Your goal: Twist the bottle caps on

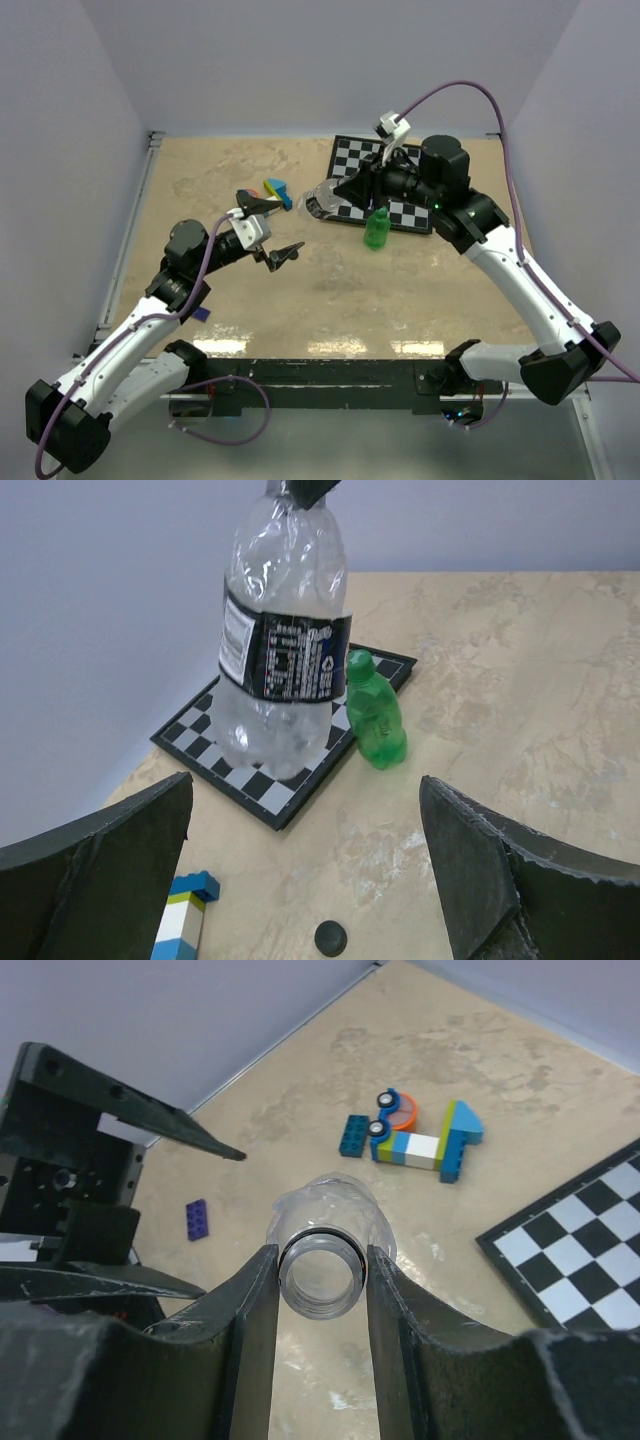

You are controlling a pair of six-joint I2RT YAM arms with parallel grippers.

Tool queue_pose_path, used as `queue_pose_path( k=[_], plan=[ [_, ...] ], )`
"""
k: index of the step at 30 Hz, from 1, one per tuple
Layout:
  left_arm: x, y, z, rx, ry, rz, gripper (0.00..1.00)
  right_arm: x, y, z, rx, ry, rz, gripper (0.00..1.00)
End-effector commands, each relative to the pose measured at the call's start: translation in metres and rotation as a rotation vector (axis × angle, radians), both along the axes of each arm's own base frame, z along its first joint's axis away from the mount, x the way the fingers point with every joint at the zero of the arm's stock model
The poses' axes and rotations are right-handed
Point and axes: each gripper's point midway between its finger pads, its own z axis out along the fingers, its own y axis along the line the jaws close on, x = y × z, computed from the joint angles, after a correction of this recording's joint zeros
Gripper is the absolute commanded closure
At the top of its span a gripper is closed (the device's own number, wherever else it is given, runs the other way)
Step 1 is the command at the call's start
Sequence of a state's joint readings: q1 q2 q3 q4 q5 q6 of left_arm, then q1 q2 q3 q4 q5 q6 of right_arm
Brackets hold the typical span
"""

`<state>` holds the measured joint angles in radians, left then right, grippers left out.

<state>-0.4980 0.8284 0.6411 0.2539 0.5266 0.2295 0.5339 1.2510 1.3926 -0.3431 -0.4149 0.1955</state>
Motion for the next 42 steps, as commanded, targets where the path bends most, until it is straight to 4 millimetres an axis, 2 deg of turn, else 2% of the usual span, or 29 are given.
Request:
queue_pose_path(
  k=[1, 6, 12, 16, 26, 34, 42],
  plan=[
    [-0.013, -0.016, 0.031, -0.022, -0.068, -0.128, 0.00, -0.021, 0.022, 0.010, 0.048, 0.002, 0.096, 1.00],
    [-0.009, -0.024, 0.032, -0.048, -0.042, -0.119, 0.00, -0.029, 0.036, 0.004, 0.040, 0.027, 0.124, 1.00],
    [0.008, -0.021, 0.025, -0.051, -0.017, -0.017, 0.02, -0.035, 0.044, 0.003, 0.040, 0.046, 0.139, 1.00],
    [0.013, -0.021, 0.020, -0.059, -0.005, 0.006, 0.07, -0.037, 0.049, 0.002, 0.043, 0.065, 0.146, 1.00],
    [0.012, -0.027, -0.003, -0.037, 0.025, -0.006, 0.19, -0.047, 0.061, 0.006, 0.068, 0.110, 0.203, 1.00],
    [0.014, -0.021, -0.019, -0.010, 0.036, 0.031, 0.26, -0.047, 0.062, 0.008, 0.076, 0.122, 0.196, 1.00],
    [0.014, -0.019, -0.022, -0.013, 0.036, 0.040, 0.36, -0.047, 0.065, 0.002, 0.074, 0.152, 0.201, 1.00]
  ],
)
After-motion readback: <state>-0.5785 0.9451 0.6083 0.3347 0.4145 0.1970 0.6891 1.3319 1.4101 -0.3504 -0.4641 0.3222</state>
